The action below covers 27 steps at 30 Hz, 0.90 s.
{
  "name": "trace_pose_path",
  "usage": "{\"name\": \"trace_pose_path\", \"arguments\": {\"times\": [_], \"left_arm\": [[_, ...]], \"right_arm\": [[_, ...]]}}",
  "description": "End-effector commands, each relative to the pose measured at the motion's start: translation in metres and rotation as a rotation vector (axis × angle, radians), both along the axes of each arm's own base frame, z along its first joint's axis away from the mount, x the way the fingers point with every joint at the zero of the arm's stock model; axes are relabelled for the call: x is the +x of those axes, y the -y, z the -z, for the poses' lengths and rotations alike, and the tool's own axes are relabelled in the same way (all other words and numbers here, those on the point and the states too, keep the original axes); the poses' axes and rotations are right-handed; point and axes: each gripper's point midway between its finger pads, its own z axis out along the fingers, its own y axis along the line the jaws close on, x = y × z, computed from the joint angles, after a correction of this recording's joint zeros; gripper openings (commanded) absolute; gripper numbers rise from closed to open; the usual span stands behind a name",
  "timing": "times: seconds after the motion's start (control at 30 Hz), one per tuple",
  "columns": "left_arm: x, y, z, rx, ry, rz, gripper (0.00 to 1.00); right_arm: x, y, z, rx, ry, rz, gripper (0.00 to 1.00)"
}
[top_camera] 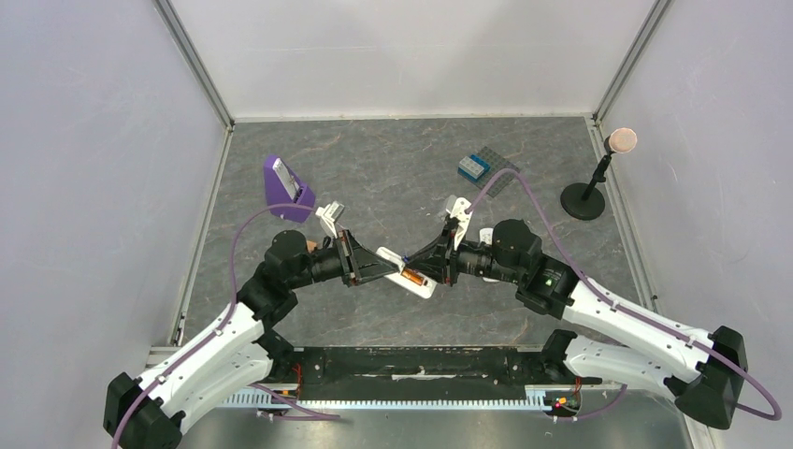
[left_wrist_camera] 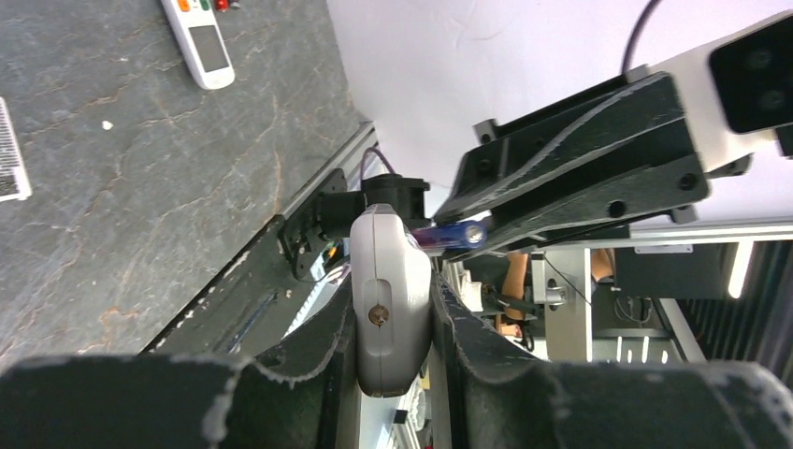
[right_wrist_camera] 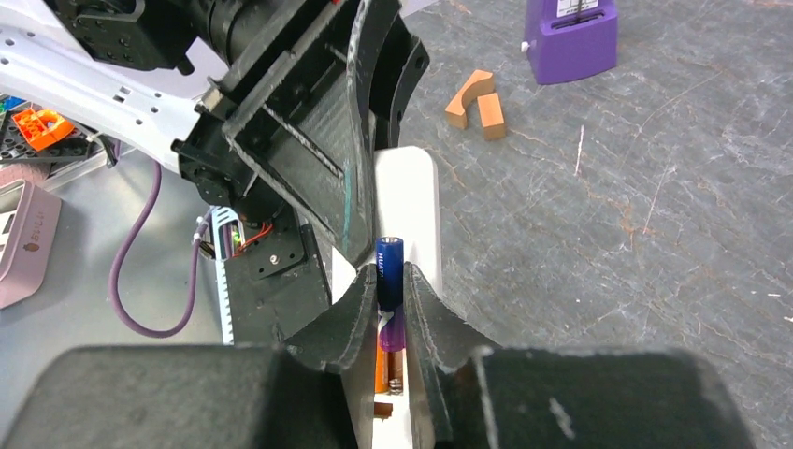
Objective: Load the batteries into the remote control
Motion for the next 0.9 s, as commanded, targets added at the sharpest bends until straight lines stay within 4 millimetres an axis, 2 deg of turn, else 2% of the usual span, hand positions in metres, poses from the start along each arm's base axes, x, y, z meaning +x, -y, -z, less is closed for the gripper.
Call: {"name": "trace_pose_path", "arguments": {"times": [0.0, 0.3, 0.73, 0.87], "left_arm": [[-0.006, 0.003, -0.028, -0.108, 0.033, 0.045, 0.02], [-0.006, 0.002, -0.032, -0.133, 0.029, 0.037, 0.02], [-0.005, 0.001, -0.043, -0.223, -0.002, 0.018, 0.02], [-0.005, 0.0, -0.047, -0.246, -0.007, 0.017, 0.02]], "right_arm": [[-0.006, 0.001, -0.008, 0.043, 0.032, -0.017, 0.15], [-0.001, 0.003, 0.004, 0.006, 0.031, 0.01, 0.15], [-0.005, 0.008, 0.029, -0.068, 0.034, -0.012, 0.17], [-0.006, 0.009, 0.028, -0.045, 0.037, -0.006, 0.19]]}}
